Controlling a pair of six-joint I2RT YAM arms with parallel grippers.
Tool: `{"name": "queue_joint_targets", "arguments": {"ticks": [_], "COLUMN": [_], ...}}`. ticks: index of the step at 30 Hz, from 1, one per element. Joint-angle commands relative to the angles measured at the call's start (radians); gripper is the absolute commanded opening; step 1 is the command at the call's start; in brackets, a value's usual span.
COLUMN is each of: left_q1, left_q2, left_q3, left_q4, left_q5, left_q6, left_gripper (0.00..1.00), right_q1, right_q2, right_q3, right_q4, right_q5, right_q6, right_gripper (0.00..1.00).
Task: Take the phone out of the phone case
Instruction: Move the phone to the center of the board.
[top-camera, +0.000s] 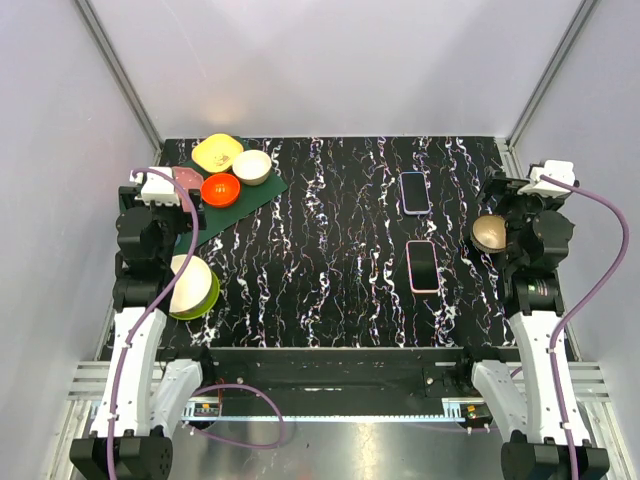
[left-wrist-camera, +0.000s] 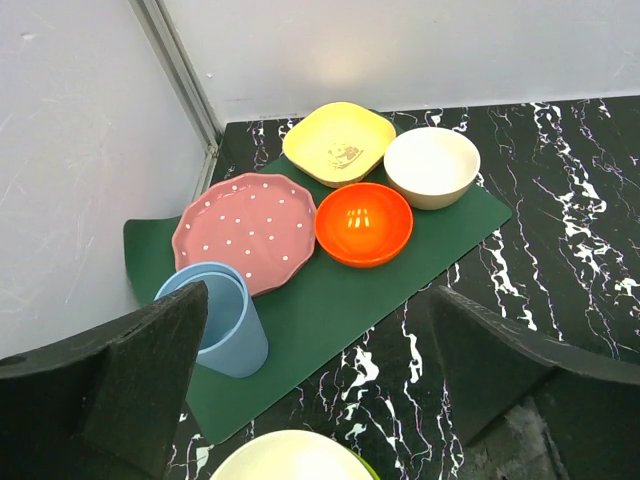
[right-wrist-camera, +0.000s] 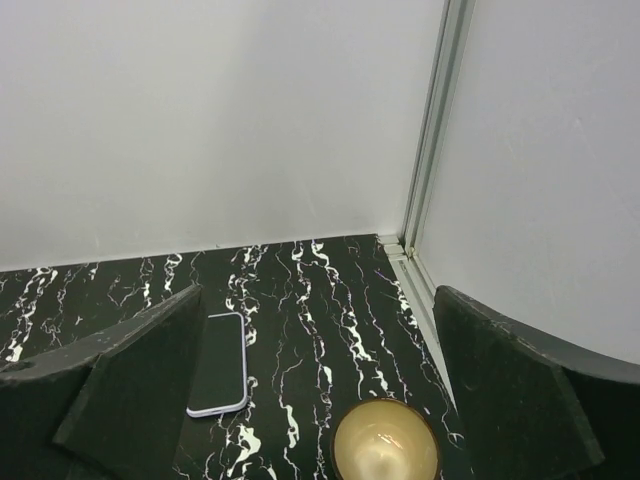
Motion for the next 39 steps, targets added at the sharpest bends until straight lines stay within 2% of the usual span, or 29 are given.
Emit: {"name": "queue_joint_targets", "arguments": {"ticks": [1,7,15,21,25,31,39], "left_q1": [0.011,0.031,0.034,0.034,0.034,0.034,0.034], "left_q2": [0.003,-0.007,0.006,0.047,0.072,0.041,0.03], "left_q3": [0.003,0.0,0.007,0.09,0.095,-0.006,-0.045], "left_q4": [0.041,0.039,0.035,-0.036,-0.053,0.016,0.021], "left_q5": [0.022,0.053,0.087,0.116,0.119,0.153,0.223], "left_q6": [-0.018,-0.027,-0.03,-0.01,0.017,0.001,-0.026], "left_gripper": [0.99,0.99,0.99,0.99,0.99,0.99,0.99], "right_q1": [0.002,0.002,0.002,0.002,0.002,0.002,0.002], "right_q2": [-0.023,-0.02,-0.019,0.013,0.116,0.269,0.506], "right_q3": [0.0,-0.011,-0.032,0.015,0.096,0.173,0.274], "right_q4": [0.059,0.068,0.045,-0.065,-0.186,-0.23,-0.263], "right_q5": [-0.017,-0.06,-0.202,-0.333,-0.365,-0.382,-0.443], "right_q6": [-0.01,-0.009,-0.124,-0.178,-0.149,-0.123,-0.027], "right_gripper": [1.0,1.0,1.0,1.0,1.0,1.0,0.96]}}
